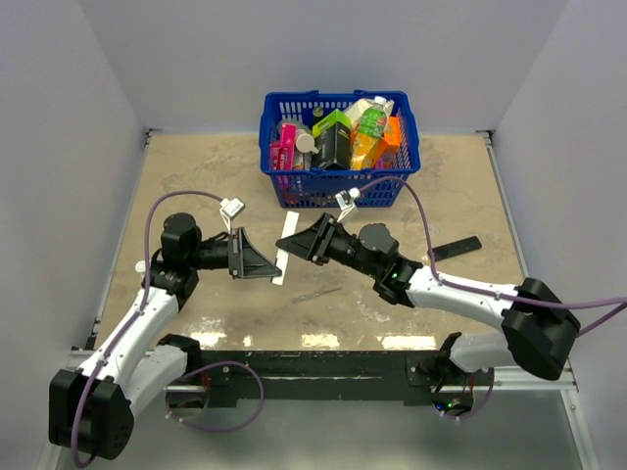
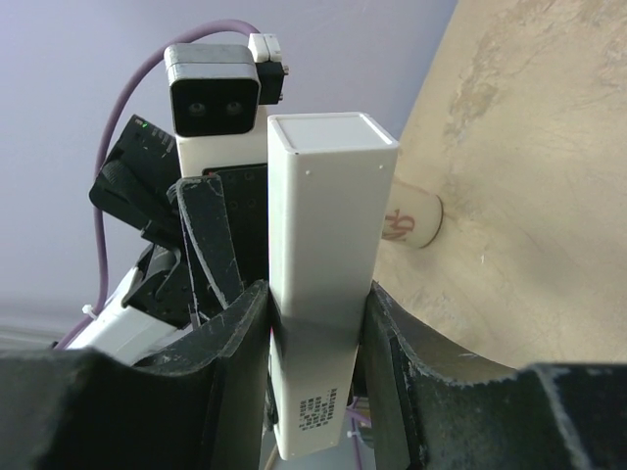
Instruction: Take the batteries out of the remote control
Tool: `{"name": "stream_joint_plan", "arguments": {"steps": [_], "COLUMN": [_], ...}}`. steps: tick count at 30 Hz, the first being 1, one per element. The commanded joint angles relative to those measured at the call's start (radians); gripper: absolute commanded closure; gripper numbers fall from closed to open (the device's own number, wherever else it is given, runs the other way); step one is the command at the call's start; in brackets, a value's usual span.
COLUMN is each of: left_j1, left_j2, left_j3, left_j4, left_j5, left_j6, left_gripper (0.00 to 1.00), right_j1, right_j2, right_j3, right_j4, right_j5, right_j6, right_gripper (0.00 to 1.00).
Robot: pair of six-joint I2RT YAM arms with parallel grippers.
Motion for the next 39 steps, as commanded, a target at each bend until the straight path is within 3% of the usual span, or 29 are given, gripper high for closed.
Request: {"name": "stream_joint_plan", "arguments": {"steps": [1, 3, 4, 5, 9, 10, 11, 13, 17, 19, 22, 28, 39], "left_j1": [-0.021, -0.021, -0.021, -0.021, -0.021, -0.021, -0.021, -0.021, -0.021, -0.021, -0.023, -0.041, -0.078], "left_j2": [-0.004, 0.001, 0.001, 0.003, 0.004, 0.007, 0.006, -0.013, -0.037, -0.027, -0.004, 0.021, -0.017], "left_j3": [-0.005, -0.006, -0.006, -0.009, -0.018, -0.023, -0.025, -0.019, -0.005, 0.055, 0.112, 0.147, 0.113], "left_j4": [0.100, 0.100, 0.100, 0.101, 0.106, 0.106, 0.106, 0.074, 0.006, -0.198, -0.322, -0.385, -0.431], "left_j5": [-0.003, -0.011, -0.021, -0.024, -0.040, -0.037, -0.035, -0.049, -0.087, -0.183, -0.289, -0.434, -0.548], "left_j6": [-0.026, -0.026, -0.026, -0.026, -0.039, -0.046, -0.052, -0.049, 0.011, 0.151, 0.256, 0.333, 0.399], "left_gripper": [1.00, 1.00, 1.00, 1.00, 1.00, 1.00, 1.00, 1.00, 1.00, 1.00, 1.00, 1.00, 1.00], "right_j1": [-0.001, -0.008, -0.015, -0.023, -0.063, -0.095, -0.115, -0.173, -0.204, -0.204, -0.195, -0.134, -0.025], "right_j2": [0.019, 0.018, 0.014, 0.011, -0.013, -0.025, -0.035, -0.064, -0.097, -0.091, -0.070, -0.041, 0.148], "right_j3": [0.052, 0.060, 0.064, 0.068, 0.049, 0.025, 0.012, -0.018, -0.035, 0.003, 0.049, 0.156, 0.325], "right_j4": [0.016, -0.005, -0.036, -0.057, -0.079, -0.035, -0.016, -0.010, -0.047, -0.117, -0.181, -0.393, -0.527], "right_j5": [-0.040, -0.051, -0.049, -0.048, -0.080, -0.150, -0.184, -0.247, -0.237, -0.230, -0.224, -0.063, 0.050], "right_j6": [0.019, 0.008, 0.005, -0.001, -0.059, -0.079, -0.104, -0.115, -0.104, -0.098, -0.075, -0.125, -0.089], "right_gripper": [0.98, 0.92, 0.74, 0.65, 0.37, 0.31, 0.14, 0.07, 0.09, 0.17, 0.20, 0.19, 0.23]}}
